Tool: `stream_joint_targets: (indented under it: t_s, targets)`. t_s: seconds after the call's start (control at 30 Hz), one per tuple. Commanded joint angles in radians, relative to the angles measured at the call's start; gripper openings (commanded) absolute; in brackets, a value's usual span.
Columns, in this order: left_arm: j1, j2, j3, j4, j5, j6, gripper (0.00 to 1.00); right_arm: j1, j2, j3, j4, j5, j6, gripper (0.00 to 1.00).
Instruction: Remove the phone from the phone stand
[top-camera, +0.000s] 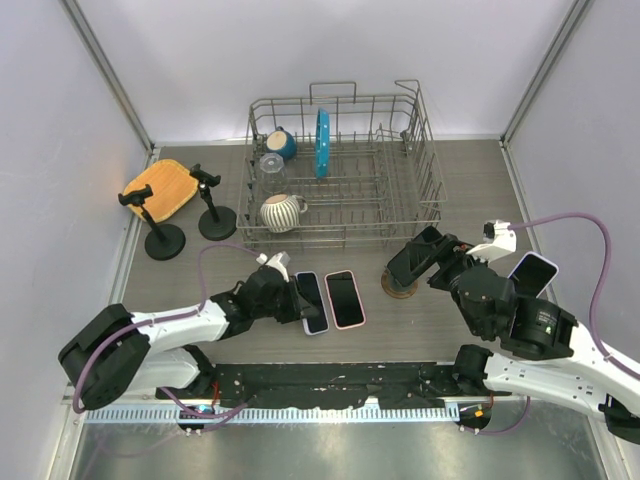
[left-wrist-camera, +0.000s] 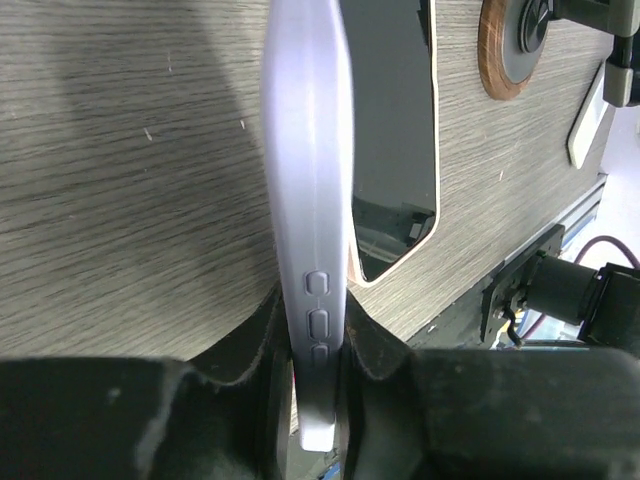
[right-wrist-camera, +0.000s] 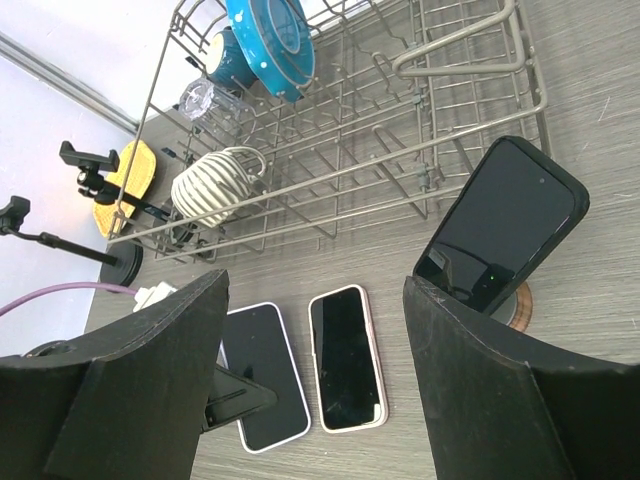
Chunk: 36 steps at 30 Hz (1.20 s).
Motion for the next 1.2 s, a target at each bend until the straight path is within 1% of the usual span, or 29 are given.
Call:
stream_joint_targets:
  t_s: [0.0,0.07,0.1,0.17,0.2,0.27,0.3,0.4,0.43,0.53,0.67,0.97,1.0,1.17]
  targets:
    - [0.001,-0.001,-0.005,0.058,0.003,-0.009,0.29,0.003,-0.009,-0.006,0.019,0.038,-0.010,0.76]
    - [0.001,-0.010,-0.006,0.029,-0.009,0.001,0.35,0.003,-0.011,-0.010,0.021,0.039,-0.007,0.76]
    - [0.003,-0.014,-0.006,0.016,-0.024,0.007,0.40,0.003,-0.012,-0.012,0.021,0.039,-0.006,0.76]
    - [0.001,-0.033,-0.002,-0.022,-0.040,0.016,0.46,0.003,-0.012,-0.015,0.022,0.041,-0.005,0.76]
    - [0.003,-0.040,0.001,-0.034,-0.055,0.028,0.52,0.003,-0.012,-0.015,0.021,0.041,-0.005,0.76]
    - [0.003,-0.060,0.006,-0.068,-0.069,0.039,0.55,0.003,-0.012,-0.017,0.019,0.039,-0.002,0.76]
    - [0.003,-0.068,0.011,-0.082,-0.078,0.051,0.60,0.003,-0.012,-0.020,0.021,0.038,0.000,0.76]
    - [0.001,-0.091,0.026,-0.148,-0.121,0.077,0.65,0.003,-0.011,-0.020,0.021,0.036,0.001,0.76]
    - [0.001,-0.097,0.030,-0.190,-0.153,0.083,0.66,0.003,-0.012,-0.023,0.021,0.036,0.001,0.76]
    - [0.001,-0.111,0.047,-0.255,-0.190,0.114,0.67,0.003,-0.012,-0.024,0.021,0.036,0.000,0.75]
    - [0.003,-0.085,0.063,-0.263,-0.198,0.146,0.68,0.003,-0.008,-0.027,0.021,0.038,0.004,0.75]
    - [0.000,0.087,0.133,-0.183,-0.135,0.169,0.71,0.003,-0.002,-0.026,0.019,0.016,0.006,0.75]
    - [0.000,0.094,0.136,-0.179,-0.104,0.168,0.71,0.003,-0.003,-0.027,0.019,0.016,0.006,0.75]
    - [-0.013,0.105,0.149,-0.126,-0.075,0.145,0.72,0.003,-0.005,-0.030,0.021,0.021,0.006,0.75]
